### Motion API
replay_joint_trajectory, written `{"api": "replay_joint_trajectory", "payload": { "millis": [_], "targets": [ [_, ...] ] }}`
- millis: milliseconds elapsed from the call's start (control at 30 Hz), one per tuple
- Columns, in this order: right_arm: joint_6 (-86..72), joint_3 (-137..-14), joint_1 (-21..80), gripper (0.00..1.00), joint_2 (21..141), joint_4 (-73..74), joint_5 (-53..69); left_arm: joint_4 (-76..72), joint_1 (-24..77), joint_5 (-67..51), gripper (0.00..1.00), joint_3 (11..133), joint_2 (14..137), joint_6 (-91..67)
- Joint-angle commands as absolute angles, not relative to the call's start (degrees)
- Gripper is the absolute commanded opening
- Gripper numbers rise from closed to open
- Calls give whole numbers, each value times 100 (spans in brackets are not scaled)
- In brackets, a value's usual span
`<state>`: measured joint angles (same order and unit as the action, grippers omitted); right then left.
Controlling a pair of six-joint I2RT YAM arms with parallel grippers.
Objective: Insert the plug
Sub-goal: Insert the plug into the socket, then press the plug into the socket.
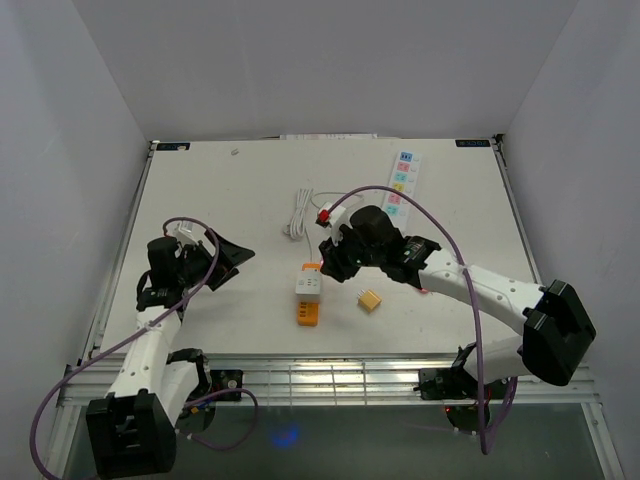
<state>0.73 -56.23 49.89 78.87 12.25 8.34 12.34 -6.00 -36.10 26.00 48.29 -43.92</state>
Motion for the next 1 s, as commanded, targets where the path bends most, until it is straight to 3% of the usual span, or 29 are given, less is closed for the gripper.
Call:
{"api": "replay_joint_trajectory", "payload": {
  "millis": [0, 467, 967],
  "targets": [
    [-158, -5757, 5018, 44, 7699, 484, 1221, 1275, -484, -3595, 97, 2812, 4904, -4289],
    [-387, -5599, 5019, 30, 8297, -202, 1863, 1178, -97, -3489, 96, 2962, 5440, -4201],
    [-167, -6197, 5159, 29, 7901, 334, 1644, 1099, 360, -3357, 96, 3067, 5722, -4192]
  ]
}}
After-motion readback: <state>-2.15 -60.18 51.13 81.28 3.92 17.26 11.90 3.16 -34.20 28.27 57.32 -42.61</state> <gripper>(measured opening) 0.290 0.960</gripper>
